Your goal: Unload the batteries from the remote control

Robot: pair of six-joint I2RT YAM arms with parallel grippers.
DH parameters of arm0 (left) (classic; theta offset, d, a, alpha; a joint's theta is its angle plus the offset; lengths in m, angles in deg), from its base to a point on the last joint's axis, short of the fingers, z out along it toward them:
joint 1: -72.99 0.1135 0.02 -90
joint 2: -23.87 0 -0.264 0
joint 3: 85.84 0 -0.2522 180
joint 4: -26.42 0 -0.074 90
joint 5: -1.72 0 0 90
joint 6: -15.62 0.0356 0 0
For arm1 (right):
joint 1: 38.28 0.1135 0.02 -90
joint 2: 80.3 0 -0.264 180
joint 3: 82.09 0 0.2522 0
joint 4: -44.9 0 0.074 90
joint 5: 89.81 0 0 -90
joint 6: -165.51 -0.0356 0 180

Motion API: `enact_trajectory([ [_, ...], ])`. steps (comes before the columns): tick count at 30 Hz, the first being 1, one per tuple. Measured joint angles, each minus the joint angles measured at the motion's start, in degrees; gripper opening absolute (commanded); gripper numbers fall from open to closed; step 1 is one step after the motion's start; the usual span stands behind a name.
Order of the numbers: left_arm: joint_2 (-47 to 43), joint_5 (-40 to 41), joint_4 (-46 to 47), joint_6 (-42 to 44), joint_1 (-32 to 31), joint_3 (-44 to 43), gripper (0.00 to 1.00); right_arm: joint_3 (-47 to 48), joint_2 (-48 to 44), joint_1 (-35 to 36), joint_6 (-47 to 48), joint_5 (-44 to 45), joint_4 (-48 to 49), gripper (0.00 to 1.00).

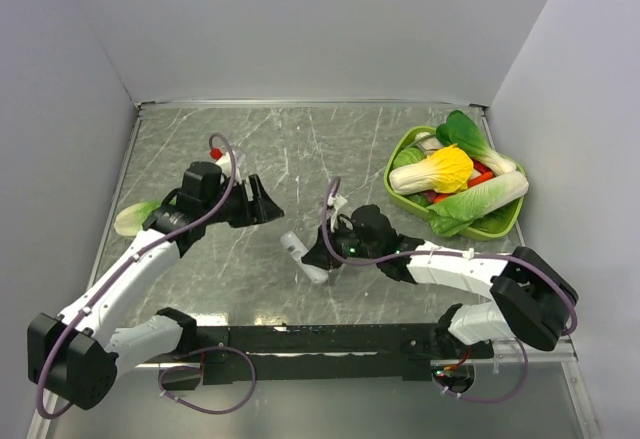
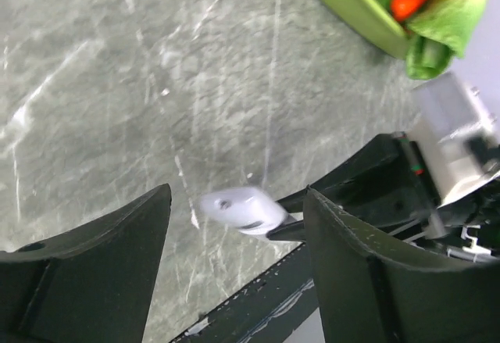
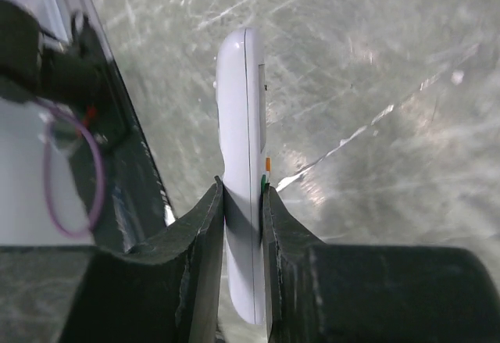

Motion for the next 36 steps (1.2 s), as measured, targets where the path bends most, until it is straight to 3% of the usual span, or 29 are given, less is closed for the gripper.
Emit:
enact_trajectory([
  [11,-11.26,-3.10,9.29,-8.83,0.04,18.03,0.70,-8.70,-4.74,-3.52,-23.23,5.70,15.61,0.00],
  [16,-14.86,-7.23,17.51,-14.03,0.04,23.26,0.69,-14.60,-10.78,-4.00,-29.90,10.84,23.26,0.00],
  [23,-18.32,-13.81,33.42,-23.71,-0.59,34.60,0.64,-19.10,-17.03,-5.57,-35.93,16.79,24.59,0.00],
  [31,-18.49,-14.19,42.42,-28.74,-2.95,36.83,0.64,-19.10,-20.79,-6.12,-40.68,20.15,25.16,0.00],
  [36,-18.38,-11.52,37.40,-27.06,-3.48,35.45,0.66,-19.19,-17.73,-6.12,-41.68,21.44,24.02,0.00],
])
